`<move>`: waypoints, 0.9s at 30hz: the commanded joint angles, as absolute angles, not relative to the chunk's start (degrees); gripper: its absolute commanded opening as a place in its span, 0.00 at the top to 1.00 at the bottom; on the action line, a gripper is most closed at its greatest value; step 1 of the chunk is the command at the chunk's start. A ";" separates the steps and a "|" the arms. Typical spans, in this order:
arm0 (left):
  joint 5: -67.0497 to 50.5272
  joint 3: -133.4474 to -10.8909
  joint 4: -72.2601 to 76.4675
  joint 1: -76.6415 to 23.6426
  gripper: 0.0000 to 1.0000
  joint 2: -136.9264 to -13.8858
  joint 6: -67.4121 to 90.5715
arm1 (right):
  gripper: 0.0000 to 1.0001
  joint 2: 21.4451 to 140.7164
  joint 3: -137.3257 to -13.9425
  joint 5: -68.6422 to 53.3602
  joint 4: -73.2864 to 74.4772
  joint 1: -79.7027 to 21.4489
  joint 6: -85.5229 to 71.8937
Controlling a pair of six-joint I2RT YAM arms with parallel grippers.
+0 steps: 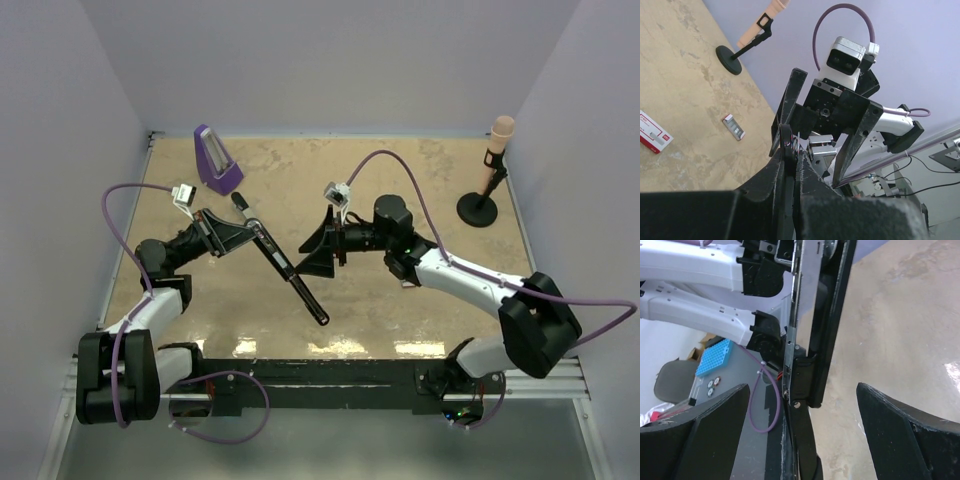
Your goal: Unload the staples from the stapler
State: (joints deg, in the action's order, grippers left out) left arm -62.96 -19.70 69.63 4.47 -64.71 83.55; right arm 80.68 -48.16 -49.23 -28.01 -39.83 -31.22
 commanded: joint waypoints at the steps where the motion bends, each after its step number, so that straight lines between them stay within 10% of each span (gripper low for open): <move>1: -61.88 -19.86 82.00 4.66 1.00 -63.37 86.66 | 0.08 82.70 -49.31 -52.91 -35.33 -41.57 -33.48; 27: -61.88 -20.04 89.56 4.66 1.00 -65.21 91.05 | 0.31 87.98 -46.76 -53.44 -47.02 -45.18 -40.96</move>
State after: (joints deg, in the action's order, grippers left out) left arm -63.48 -19.70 69.87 4.47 -65.41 87.07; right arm 87.94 -47.09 -52.12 -43.33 -44.75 -40.34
